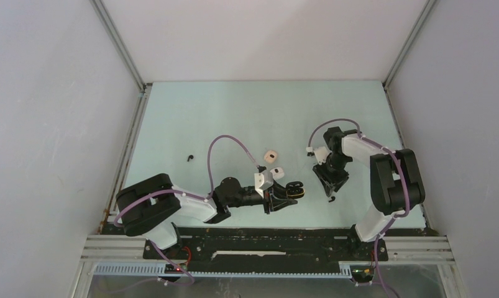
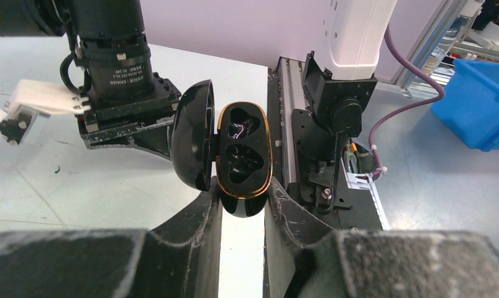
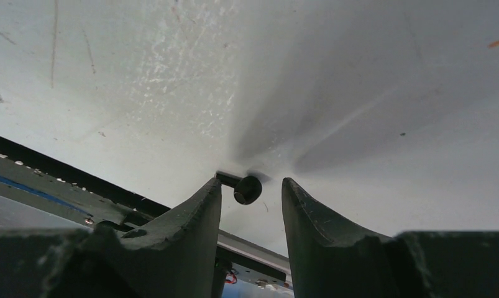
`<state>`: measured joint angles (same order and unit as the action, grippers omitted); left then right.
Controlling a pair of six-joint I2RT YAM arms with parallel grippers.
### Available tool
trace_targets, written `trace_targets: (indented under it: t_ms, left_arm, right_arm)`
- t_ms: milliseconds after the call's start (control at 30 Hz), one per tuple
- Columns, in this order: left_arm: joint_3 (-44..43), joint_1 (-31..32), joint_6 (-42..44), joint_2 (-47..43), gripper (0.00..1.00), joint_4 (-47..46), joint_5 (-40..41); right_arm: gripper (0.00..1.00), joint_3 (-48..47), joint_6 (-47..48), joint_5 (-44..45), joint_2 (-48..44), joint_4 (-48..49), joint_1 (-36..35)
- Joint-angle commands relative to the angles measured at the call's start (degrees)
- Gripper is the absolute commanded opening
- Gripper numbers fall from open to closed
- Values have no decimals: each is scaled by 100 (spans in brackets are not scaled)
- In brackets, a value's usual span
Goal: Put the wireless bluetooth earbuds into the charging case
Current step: Pick up the earbud from the center of the board.
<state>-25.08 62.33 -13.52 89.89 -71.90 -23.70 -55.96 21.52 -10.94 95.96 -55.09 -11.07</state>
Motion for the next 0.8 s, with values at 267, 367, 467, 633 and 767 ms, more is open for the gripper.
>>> trace_targets:
  t_ms: [267,367,467,633,767]
  left_arm:
    - [43,-53,9,-121,0,-284,31]
    - [31,-71,-10,-107,0,-293,18]
    - [27,-71,-18,-97,0,-288,11]
    - [21,-80,-28,-93,0,-295,4]
    - [21,-89,-28,-81,0,-291,-11]
  right_arm:
    - [38,-212,-36,538,301,-269,-209]
    - [38,-200,14,650,333,-414,-322]
    - [37,-180,29,714,417,-408,-366]
    - [36,-152,51,767,572,-430,-403]
    - [37,-118,61,843,551,-438,-412]
